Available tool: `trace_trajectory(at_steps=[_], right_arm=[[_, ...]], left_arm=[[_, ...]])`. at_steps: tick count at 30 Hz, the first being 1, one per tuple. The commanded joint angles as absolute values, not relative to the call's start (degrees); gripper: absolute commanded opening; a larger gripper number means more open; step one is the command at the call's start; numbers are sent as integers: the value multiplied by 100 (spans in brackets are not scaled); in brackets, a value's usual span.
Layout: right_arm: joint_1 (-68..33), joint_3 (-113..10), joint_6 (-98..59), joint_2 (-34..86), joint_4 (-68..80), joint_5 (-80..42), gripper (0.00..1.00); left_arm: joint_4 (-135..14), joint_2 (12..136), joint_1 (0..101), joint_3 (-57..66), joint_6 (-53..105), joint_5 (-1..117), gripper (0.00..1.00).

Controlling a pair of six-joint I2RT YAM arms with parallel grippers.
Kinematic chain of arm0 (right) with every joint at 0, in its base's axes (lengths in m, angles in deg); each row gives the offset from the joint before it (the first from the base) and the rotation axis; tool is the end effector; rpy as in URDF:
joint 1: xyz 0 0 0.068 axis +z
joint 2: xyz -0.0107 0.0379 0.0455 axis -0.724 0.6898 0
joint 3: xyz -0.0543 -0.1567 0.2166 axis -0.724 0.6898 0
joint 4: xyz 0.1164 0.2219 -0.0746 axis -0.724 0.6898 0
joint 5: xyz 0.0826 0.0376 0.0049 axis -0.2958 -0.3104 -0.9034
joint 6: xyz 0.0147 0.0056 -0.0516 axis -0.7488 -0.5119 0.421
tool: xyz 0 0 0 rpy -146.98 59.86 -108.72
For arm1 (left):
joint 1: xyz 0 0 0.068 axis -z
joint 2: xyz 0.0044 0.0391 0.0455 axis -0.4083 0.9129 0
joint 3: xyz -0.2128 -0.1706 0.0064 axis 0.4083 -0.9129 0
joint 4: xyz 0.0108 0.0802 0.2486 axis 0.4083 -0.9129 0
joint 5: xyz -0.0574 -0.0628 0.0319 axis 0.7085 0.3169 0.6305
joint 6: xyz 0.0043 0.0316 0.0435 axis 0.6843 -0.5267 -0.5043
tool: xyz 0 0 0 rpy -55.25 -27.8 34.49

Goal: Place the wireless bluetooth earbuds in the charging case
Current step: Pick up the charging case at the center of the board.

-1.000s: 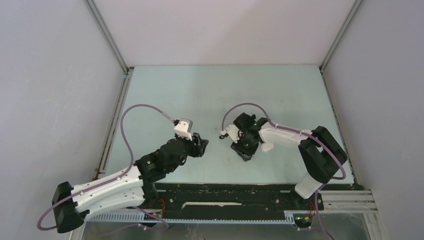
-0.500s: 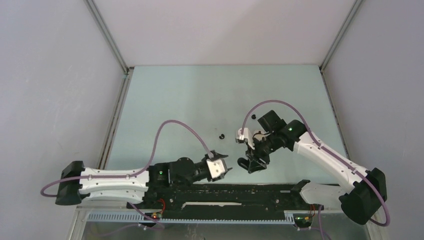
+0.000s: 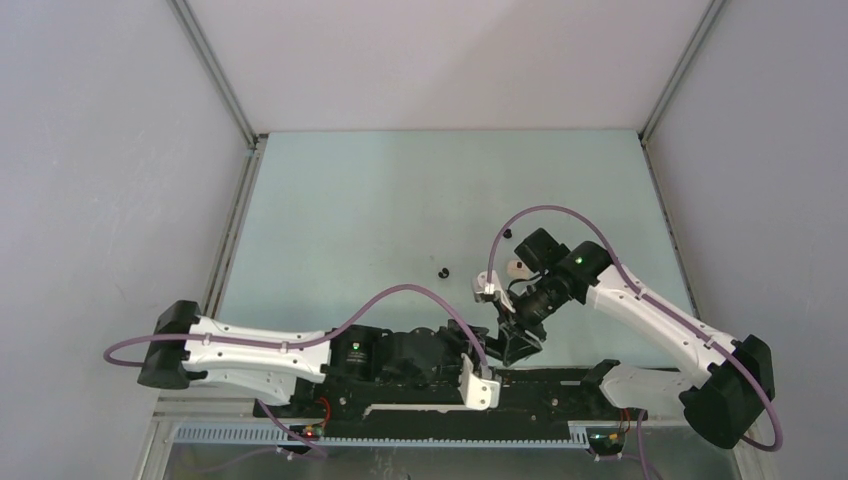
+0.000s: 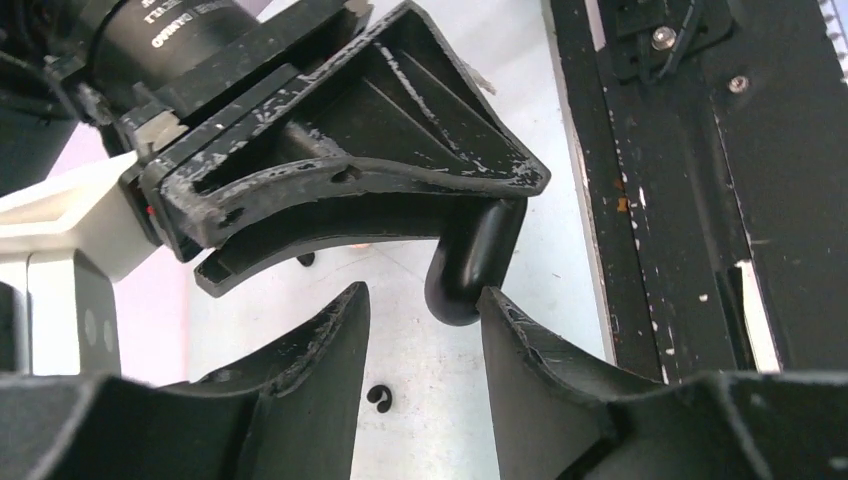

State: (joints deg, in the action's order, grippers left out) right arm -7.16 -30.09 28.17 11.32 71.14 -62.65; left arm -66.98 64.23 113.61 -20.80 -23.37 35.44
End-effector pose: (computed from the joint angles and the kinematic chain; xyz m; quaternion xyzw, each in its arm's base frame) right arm 0.1273 0.1400 0.2685 -0.6097 0.6563 0.4328 0.1012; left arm 0.0108 -0.2622 0.2907 0.7106 0.4289 -0.1485 0.5376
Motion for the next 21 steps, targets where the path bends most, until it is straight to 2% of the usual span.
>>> trace_trajectory(at_steps=[1, 11, 21], right_arm=[[-621, -3304, 3001, 1042, 7237, -6897, 26], [-574, -3304, 2981, 1092, 7207, -6959, 26], [-496, -3305, 2892, 1083, 7158, -6936, 27]], left_arm=[[-7458, 6442, 11384, -1775, -2776, 3621, 52], [-7303, 6411, 11478, -1823, -2794, 3692, 60], [-6683, 6682, 11482, -2034, -3141, 3656, 50]])
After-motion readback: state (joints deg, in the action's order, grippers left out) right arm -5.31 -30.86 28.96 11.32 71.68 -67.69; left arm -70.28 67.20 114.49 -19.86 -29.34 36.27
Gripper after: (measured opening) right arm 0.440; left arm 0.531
